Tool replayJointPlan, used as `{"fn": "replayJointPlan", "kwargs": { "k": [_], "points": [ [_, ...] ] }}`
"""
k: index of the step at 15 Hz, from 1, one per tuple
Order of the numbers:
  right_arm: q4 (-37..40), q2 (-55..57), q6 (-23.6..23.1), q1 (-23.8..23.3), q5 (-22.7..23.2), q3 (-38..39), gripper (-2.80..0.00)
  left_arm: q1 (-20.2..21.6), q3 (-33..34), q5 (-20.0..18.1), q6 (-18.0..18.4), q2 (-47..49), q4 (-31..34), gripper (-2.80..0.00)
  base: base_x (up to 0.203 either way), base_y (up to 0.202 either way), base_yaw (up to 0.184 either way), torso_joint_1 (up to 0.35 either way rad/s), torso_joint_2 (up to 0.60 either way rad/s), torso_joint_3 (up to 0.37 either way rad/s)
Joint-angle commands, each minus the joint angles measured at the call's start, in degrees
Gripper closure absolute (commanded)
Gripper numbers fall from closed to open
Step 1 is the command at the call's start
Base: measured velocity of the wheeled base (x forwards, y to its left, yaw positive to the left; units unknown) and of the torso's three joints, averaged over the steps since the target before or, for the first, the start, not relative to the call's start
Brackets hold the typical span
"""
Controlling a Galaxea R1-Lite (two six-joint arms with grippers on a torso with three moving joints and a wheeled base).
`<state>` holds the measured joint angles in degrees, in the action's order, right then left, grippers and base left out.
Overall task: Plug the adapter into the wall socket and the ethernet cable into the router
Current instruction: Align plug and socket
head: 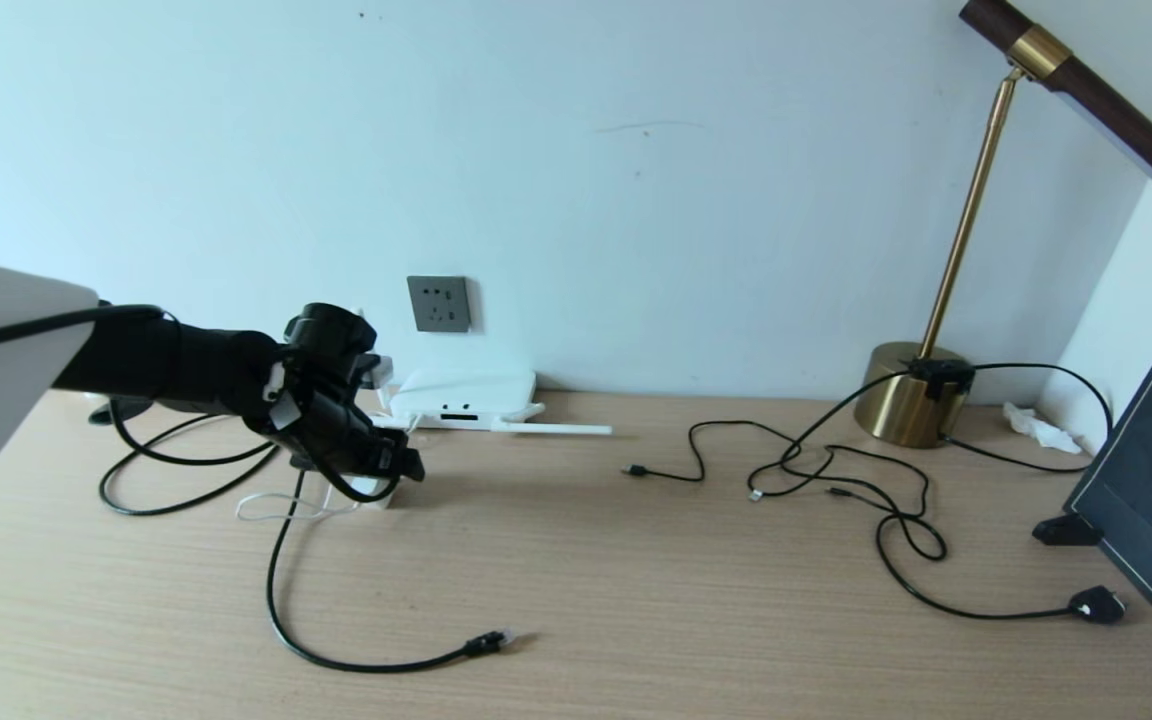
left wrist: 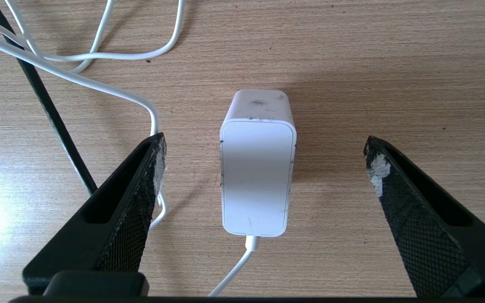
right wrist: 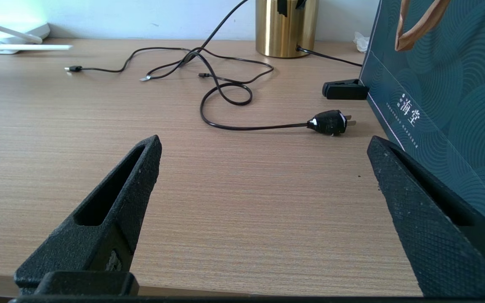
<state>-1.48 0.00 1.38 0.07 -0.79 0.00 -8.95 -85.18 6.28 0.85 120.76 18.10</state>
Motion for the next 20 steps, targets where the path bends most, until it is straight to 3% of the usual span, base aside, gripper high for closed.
{"fn": "replayJointPlan", "kwargs": {
  "k": [1, 15, 16, 20],
  "points": [
    [0.0, -0.1, 0.0, 0.0, 0.0, 0.7, -2.8, 0.0, -0.1, -0.1, -0.3, 0.1, 0.0, -2.8, 0.0, 0.0, 0.0, 0.0, 0.0, 0.0],
    [0.0, -0.1, 0.0, 0.0, 0.0, 0.7, -2.8, 0.0, 0.0, 0.0, -0.4, 1.7, -1.6, -2.8, 0.0, 0.0, 0.0, 0.0, 0.0, 0.0],
    [0.0, 0.0, 0.0, 0.0, 0.0, 0.7, -2.8, 0.0, 0.0, 0.0, -0.7, 1.6, -1.6, 0.0, 0.0, 0.0, 0.0, 0.0, 0.0, 0.0],
    [0.0, 0.0, 0.0, 0.0, 0.0, 0.7, -2.8, 0.0, 0.2, 0.0, -0.8, 1.8, -1.6, 0.0, 0.0, 0.0, 0.0, 0.0, 0.0, 0.0]
  ]
}}
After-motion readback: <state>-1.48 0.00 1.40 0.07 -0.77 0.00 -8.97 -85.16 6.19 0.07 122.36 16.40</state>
